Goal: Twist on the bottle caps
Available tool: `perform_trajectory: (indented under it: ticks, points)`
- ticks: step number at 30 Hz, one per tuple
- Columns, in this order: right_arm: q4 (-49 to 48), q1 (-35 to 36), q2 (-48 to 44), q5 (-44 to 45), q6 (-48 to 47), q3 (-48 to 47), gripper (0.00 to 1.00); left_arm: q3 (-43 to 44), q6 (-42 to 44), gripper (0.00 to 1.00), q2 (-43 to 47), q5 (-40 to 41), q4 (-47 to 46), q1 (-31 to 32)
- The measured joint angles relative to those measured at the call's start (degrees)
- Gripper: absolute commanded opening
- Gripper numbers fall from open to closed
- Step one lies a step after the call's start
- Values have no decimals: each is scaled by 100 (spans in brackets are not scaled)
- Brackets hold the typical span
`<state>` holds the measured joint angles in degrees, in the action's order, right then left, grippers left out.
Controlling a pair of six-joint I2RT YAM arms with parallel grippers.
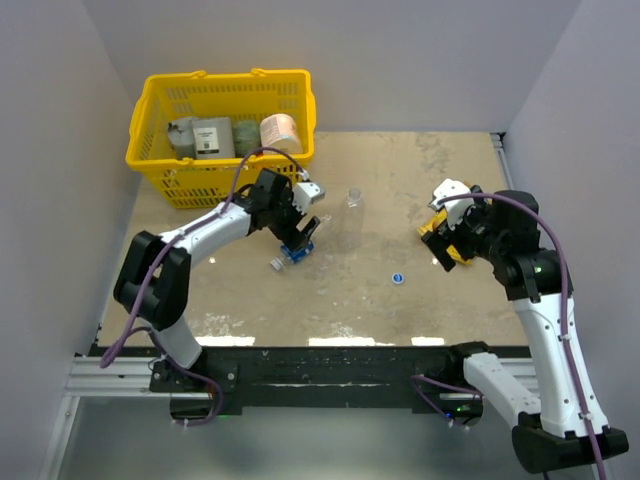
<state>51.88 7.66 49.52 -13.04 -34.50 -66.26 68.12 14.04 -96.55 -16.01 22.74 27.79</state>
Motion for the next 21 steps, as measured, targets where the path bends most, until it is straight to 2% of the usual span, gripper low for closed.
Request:
perform_trajectory:
  ticks: [5, 12, 14, 17, 21]
  points:
    - [7, -11, -2, -2, -13, -2, 99, -57, 59, 76, -525, -4, 72, 0]
    - [190, -11, 164, -420, -382, -227, 99, -151, 356, 35, -649, -74, 74, 0]
    - [219, 11, 267, -774, -599, -334, 99, -153, 455, 30, -649, -168, 118, -2]
    - [173, 267, 350, -1176, -848, -391, 98, -144, 704, 29, -608, -345, 391, -22]
    - [-328, 1508, 490, -1113, -1287, -374, 95, -107, 1110, 31, -428, -579, 1416, -79]
